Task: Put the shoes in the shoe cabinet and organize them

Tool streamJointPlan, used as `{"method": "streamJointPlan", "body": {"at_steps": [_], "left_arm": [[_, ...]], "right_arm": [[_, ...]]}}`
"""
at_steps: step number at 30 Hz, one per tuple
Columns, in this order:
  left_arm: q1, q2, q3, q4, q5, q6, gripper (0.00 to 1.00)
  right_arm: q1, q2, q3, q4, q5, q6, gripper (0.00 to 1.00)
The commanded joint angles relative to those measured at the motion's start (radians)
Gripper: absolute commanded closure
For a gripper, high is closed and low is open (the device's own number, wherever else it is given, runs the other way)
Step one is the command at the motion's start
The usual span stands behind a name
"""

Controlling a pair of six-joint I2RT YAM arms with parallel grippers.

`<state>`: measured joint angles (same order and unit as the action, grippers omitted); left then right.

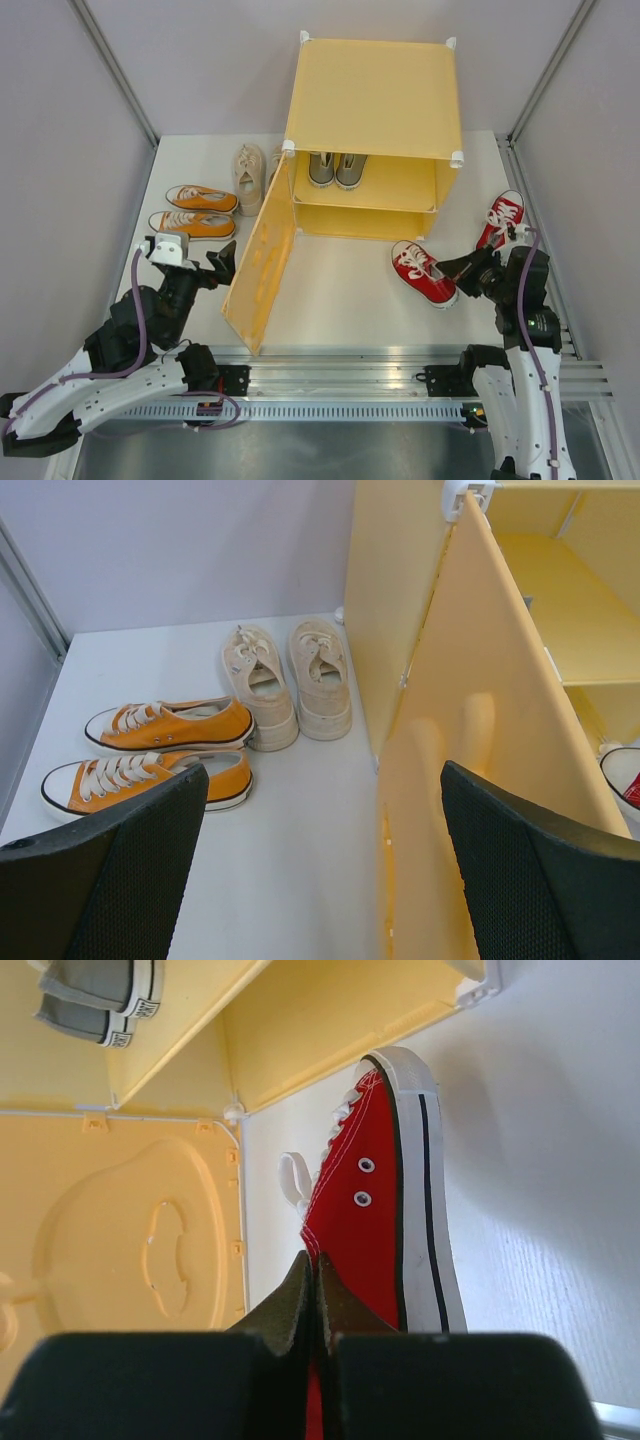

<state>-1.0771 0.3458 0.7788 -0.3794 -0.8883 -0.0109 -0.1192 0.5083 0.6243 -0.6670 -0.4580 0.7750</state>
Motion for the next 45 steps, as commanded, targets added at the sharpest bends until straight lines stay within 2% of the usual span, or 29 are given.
{"method": "streamJointPlan", "body": {"at_steps": [1, 6, 11, 15, 21, 25, 26, 31, 33, 34, 35, 37, 38, 41, 45], "left_arm": [[0.005, 0.012, 0.01, 0.013, -0.001, -0.011, 0.0], [0.005, 0.019, 0.008, 0.013, 0.0, -0.012, 0.0], [0.005, 0.028, 0.007, 0.014, 0.003, -0.012, 0.0], [0.005, 0.03, 0.005, 0.013, 0.002, -0.014, 0.0], [0.005, 0.033, 0.007, 0.013, 0.002, -0.012, 0.0], [0.005, 0.03, 0.008, 0.013, 0.0, -0.012, 0.0], [0.005, 0.03, 0.007, 0.014, 0.0, -0.011, 0.0], [0.005, 0.025, 0.007, 0.013, 0.002, -0.012, 0.0], [0.005, 0.03, 0.007, 0.013, 0.008, -0.012, 0.0], [0.005, 0.03, 0.008, 0.013, 0.009, -0.014, 0.0], [0.005, 0.032, 0.008, 0.013, 0.011, -0.014, 0.0], [0.005, 0.03, 0.008, 0.013, 0.017, -0.014, 0.0], [0.005, 0.03, 0.008, 0.013, 0.017, -0.014, 0.0], [0.005, 0.027, 0.008, 0.013, 0.017, -0.014, 0.0], [0.005, 0.027, 0.008, 0.013, 0.015, -0.014, 0.0]], "right_arm": [[0.013, 0.007, 0.087, 0.139, -0.051, 0.037, 0.99], [0.078, 0.102, 0.084, 0.199, -0.038, -0.008, 0.99], [0.346, 0.199, 0.106, 0.271, 0.103, 0.012, 0.99], [0.577, 0.259, 0.156, 0.351, 0.295, 0.049, 0.99], [0.72, 0.329, 0.19, 0.498, 0.416, 0.118, 0.99], [0.812, 0.348, 0.068, 0.586, 0.576, 0.207, 0.99], [0.829, 0.355, 0.033, 0.624, 0.657, 0.243, 0.99], [0.866, 0.38, -0.17, 0.659, 0.688, 0.297, 0.99], [0.866, 0.362, -0.192, 0.588, 0.714, 0.284, 0.98], [0.866, 0.351, -0.189, 0.558, 0.726, 0.268, 0.94], [0.866, 0.331, -0.181, 0.525, 0.739, 0.25, 0.79], [0.866, 0.316, -0.144, 0.434, 0.768, 0.19, 0.62], [0.866, 0.308, -0.132, 0.416, 0.766, 0.169, 0.47], [0.866, 0.306, -0.089, 0.376, 0.743, 0.089, 0.33], [0.871, 0.325, -0.072, 0.374, 0.688, 0.0, 0.24]]}}
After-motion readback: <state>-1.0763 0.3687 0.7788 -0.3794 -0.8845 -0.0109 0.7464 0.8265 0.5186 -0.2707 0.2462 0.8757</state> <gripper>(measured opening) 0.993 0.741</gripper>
